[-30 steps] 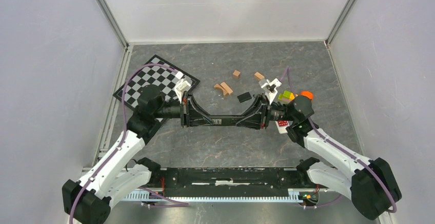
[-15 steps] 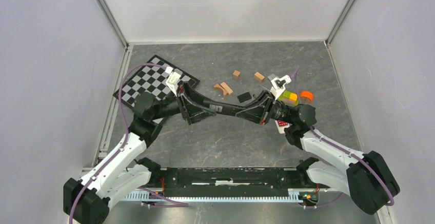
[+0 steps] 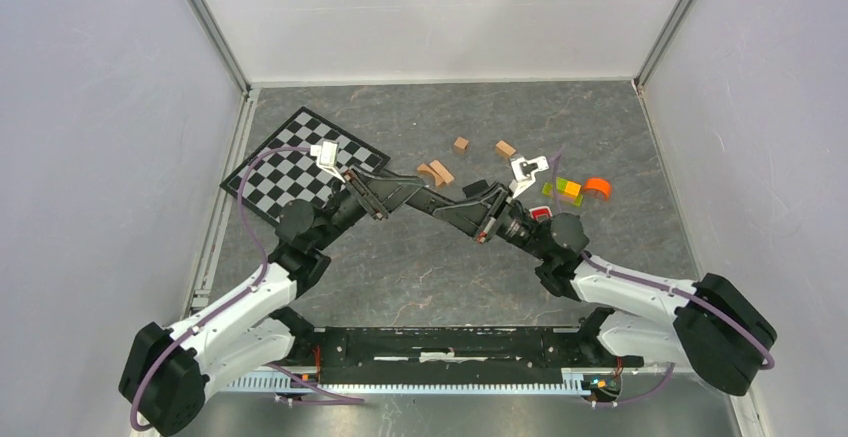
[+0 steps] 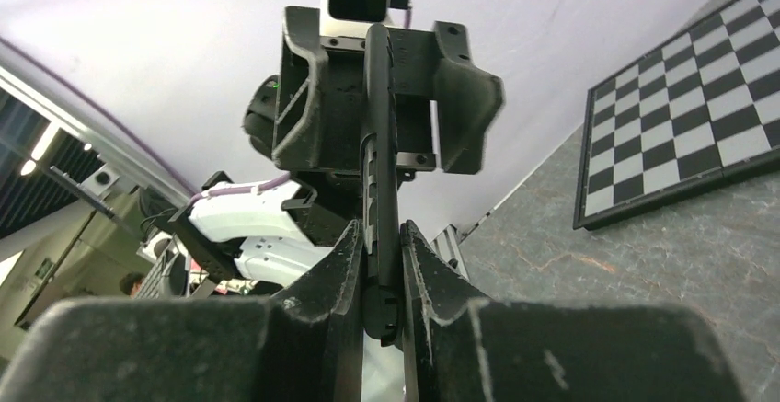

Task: Load the batteries into the remote control
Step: Adjust the remote control.

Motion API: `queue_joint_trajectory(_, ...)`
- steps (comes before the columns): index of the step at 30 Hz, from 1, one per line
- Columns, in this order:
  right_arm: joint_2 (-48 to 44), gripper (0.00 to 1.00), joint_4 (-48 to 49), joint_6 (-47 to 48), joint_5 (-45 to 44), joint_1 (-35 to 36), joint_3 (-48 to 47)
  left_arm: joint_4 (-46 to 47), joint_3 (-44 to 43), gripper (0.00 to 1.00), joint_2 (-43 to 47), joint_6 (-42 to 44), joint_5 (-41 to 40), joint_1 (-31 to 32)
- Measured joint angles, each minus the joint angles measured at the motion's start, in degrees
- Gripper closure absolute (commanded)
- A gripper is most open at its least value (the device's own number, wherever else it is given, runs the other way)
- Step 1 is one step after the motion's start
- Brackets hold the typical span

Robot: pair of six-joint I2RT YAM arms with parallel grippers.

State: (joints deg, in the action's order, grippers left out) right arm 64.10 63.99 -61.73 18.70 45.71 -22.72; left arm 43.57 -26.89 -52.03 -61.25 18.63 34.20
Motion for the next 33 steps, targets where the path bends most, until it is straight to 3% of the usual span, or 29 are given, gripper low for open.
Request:
queue_joint_trajectory(3,2.0,0.96,-0.9,-0.6,-2.4,1.1,-0.5,-0.1,0.1,0.38,0.0,-0.1,-2.5,0.6)
queue_joint_trajectory(10,3.1,0.94,-0.2,-3.3,-7.3,2.2,-0.5,-0.2,1.8,0.34,0.6,-0.2,-6.8,1.9)
queue_joint_trajectory(14,6.1,0.93,3.6,-7.2,-8.7,2.6,-0.6,0.3,3.3,0.39,1.3,-0.2,-9.5,2.8)
queue_joint_trajectory(21,10.2,0.93,6.1,-11.5,-8.7,3.5,-1.5,0.2,4.3,0.57,2.6,-0.1,-13.1,3.0)
queue_joint_trajectory(23,10.2,0.91,6.4,-11.8,-8.7,3.7,-1.6,0.3,4.4,0.74,3.0,-0.1,-13.9,3.0)
queue_joint_trajectory(24,10.3,0.88,6.3,-11.9,-8.7,3.7,-1.6,0.3,4.4,0.86,3.1,-0.1,-14.0,3.0)
queue_joint_trajectory(25,10.4,0.78,6.1,-12.0,-8.7,3.7,-1.6,0.4,4.4,0.95,3.3,-0.2,-14.1,3.1)
queue_joint_trajectory(28,10.8,0.31,6.1,-12.3,-8.3,3.7,-1.6,0.7,4.3,0.98,3.8,-0.6,-14.1,3.5)
queue_joint_trajectory(29,10.7,0.22,6.1,-11.9,-8.0,3.7,-1.6,0.0,4.2,0.98,4.0,0.0,-14.4,3.5)
queue_joint_trajectory(30,10.6,0.16,6.2,-11.3,-7.8,3.7,-1.6,-1.2,4.2,0.98,4.0,0.7,-15.0,3.5)
queue_joint_trajectory(33,8.5,0.13,2.6,-8.0,-6.6,3.1,-1.1,-7.3,3.1,0.98,4.0,3.3,-16.2,3.4)
